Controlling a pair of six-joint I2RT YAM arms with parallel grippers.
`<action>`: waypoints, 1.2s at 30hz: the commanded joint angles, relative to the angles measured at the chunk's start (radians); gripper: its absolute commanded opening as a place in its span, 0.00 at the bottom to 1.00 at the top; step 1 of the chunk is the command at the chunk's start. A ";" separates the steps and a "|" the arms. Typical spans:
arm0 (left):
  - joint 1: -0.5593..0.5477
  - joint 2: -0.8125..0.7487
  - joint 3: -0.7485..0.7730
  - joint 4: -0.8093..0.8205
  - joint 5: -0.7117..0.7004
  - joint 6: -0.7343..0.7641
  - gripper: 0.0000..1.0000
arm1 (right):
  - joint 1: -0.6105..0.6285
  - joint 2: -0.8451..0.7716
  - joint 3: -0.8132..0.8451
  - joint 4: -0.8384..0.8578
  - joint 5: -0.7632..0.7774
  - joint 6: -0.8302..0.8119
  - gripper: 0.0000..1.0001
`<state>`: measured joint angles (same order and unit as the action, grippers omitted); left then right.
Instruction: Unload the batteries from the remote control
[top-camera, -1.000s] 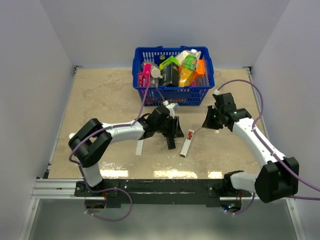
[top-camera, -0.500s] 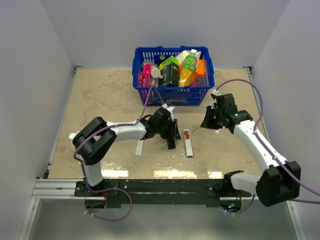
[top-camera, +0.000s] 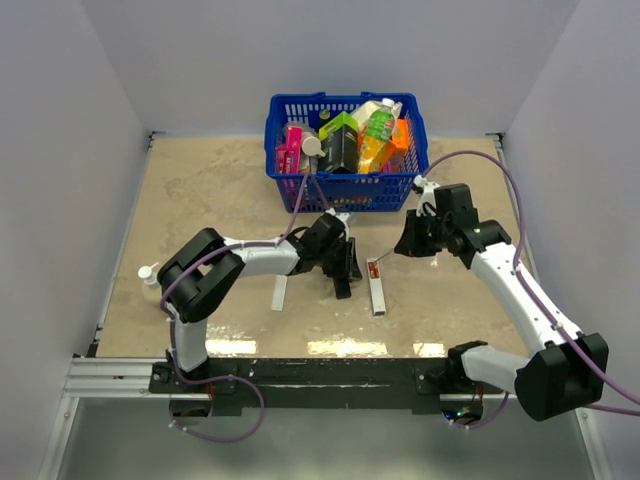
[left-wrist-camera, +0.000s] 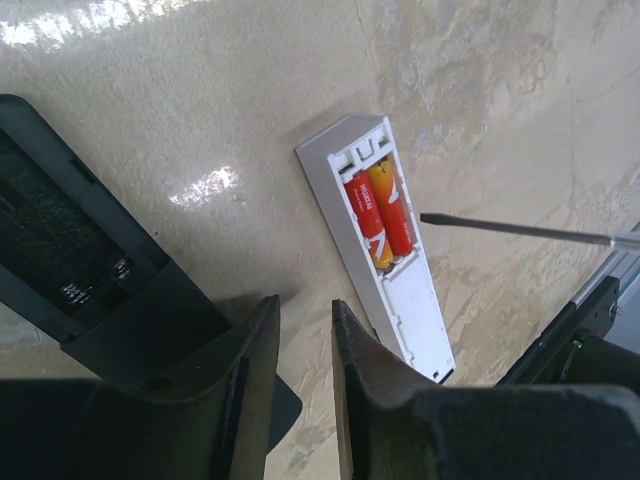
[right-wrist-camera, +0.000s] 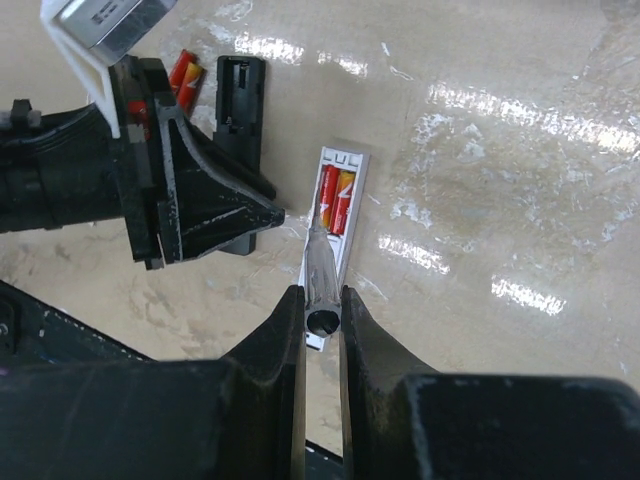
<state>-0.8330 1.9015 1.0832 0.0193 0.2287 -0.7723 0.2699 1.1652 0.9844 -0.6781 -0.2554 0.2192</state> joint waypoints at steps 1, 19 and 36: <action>0.012 0.010 0.038 0.039 0.029 -0.035 0.31 | 0.014 0.002 0.057 -0.008 -0.030 -0.043 0.00; 0.018 0.056 0.078 0.041 0.040 -0.045 0.31 | 0.089 0.073 0.060 0.005 0.125 -0.058 0.00; 0.034 0.091 0.104 0.057 0.049 -0.064 0.32 | 0.118 0.145 0.017 0.061 0.059 -0.046 0.00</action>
<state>-0.8066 1.9720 1.1374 0.0425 0.2684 -0.8238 0.3794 1.2839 1.0115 -0.6476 -0.1608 0.1772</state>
